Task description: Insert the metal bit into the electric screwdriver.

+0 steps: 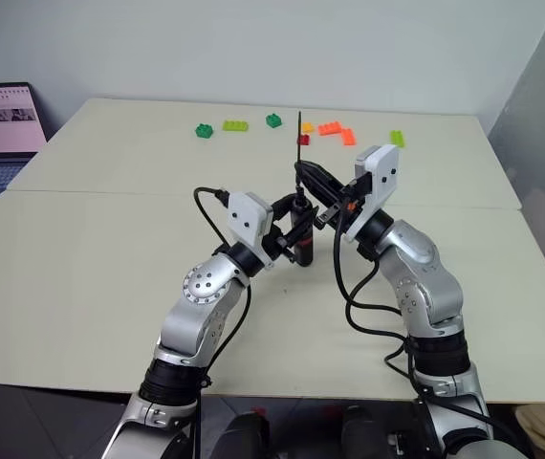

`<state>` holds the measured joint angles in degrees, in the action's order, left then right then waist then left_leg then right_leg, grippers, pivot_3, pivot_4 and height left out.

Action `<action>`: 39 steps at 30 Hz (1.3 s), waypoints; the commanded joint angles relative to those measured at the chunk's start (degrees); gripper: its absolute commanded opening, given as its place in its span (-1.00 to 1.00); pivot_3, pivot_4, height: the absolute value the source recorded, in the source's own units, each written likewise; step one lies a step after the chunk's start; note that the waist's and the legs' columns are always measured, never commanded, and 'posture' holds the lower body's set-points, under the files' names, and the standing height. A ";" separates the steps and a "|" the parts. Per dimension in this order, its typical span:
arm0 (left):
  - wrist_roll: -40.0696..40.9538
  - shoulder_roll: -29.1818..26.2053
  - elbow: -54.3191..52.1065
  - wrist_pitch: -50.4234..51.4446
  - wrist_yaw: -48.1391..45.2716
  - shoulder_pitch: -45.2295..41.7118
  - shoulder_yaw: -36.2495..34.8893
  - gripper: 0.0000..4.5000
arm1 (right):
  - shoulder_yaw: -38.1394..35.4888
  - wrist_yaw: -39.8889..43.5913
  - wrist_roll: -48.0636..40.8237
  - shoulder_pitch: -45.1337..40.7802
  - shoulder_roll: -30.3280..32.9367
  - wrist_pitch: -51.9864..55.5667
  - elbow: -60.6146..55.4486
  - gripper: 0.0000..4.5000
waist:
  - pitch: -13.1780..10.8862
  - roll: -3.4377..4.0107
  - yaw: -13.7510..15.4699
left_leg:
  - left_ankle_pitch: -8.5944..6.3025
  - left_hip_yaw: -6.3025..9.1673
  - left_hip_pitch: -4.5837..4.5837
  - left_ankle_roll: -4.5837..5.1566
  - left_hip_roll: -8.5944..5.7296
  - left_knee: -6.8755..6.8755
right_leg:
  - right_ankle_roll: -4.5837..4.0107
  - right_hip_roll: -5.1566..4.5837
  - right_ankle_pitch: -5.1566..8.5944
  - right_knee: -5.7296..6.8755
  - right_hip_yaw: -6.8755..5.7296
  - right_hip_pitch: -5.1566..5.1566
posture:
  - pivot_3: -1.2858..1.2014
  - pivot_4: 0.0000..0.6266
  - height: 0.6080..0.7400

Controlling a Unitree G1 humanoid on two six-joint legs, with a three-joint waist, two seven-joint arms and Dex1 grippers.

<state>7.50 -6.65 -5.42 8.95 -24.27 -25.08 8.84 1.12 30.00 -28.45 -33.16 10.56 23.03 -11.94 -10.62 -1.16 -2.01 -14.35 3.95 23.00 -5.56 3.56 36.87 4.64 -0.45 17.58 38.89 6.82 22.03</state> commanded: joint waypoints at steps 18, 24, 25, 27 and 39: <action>-0.33 -0.17 -1.39 -0.21 -0.32 0.60 0.99 -0.27 | -1.36 -0.34 -2.03 0.50 0.50 0.79 -4.69 -1.00 | 0.00 0.00 0.01 | 0.00 0.00 0.01 0.00 0.00 -0.02 | 0.00 0.00 0.00 -0.03 0.00 0.00 | 0.03 -0.52 1.00; -0.28 -0.20 -1.55 -0.07 -0.38 0.73 1.03 -0.27 | -2.23 -1.71 -3.23 -0.31 0.36 1.26 -6.02 -1.00 | 0.00 0.00 0.01 | 0.00 0.00 0.01 0.00 0.00 -0.03 | 0.00 0.00 0.00 -0.04 0.00 0.00 | 0.03 -0.52 1.00; -0.27 -0.21 -1.53 -0.06 -0.39 0.73 1.03 -0.27 | -2.29 -1.89 -3.32 -0.57 0.35 1.28 -6.13 -1.00 | 0.00 0.00 0.01 | 0.00 0.00 0.01 0.00 0.00 -0.03 | 0.00 0.00 0.00 -0.04 0.00 0.00 | 0.03 -0.52 1.00; -0.28 -0.21 -1.50 -0.07 -0.40 0.76 1.05 -0.27 | -2.35 -2.07 -3.27 -0.96 0.38 1.21 -6.21 -1.00 | 0.00 0.00 0.00 | 0.00 0.00 0.01 0.00 0.00 -0.03 | 0.00 0.00 0.00 -0.04 0.00 0.00 | 0.03 -0.52 1.00; -0.30 -0.20 -1.38 -0.20 -0.43 0.73 1.08 -0.27 | -1.33 -1.57 -2.30 0.35 1.06 1.33 -5.30 -1.00 | 0.00 0.00 0.00 | 0.00 0.00 0.01 0.00 0.00 -0.04 | 0.01 0.00 0.01 -0.05 0.01 0.01 | 0.03 -0.52 1.00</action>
<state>7.37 -6.83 -5.64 8.51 -24.40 -24.83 9.21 0.10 28.40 -30.38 -32.60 11.37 24.46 -15.41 -10.62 -1.16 -2.01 -14.35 3.94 23.01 -5.56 3.56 36.83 4.65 -0.45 17.58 38.84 6.83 22.04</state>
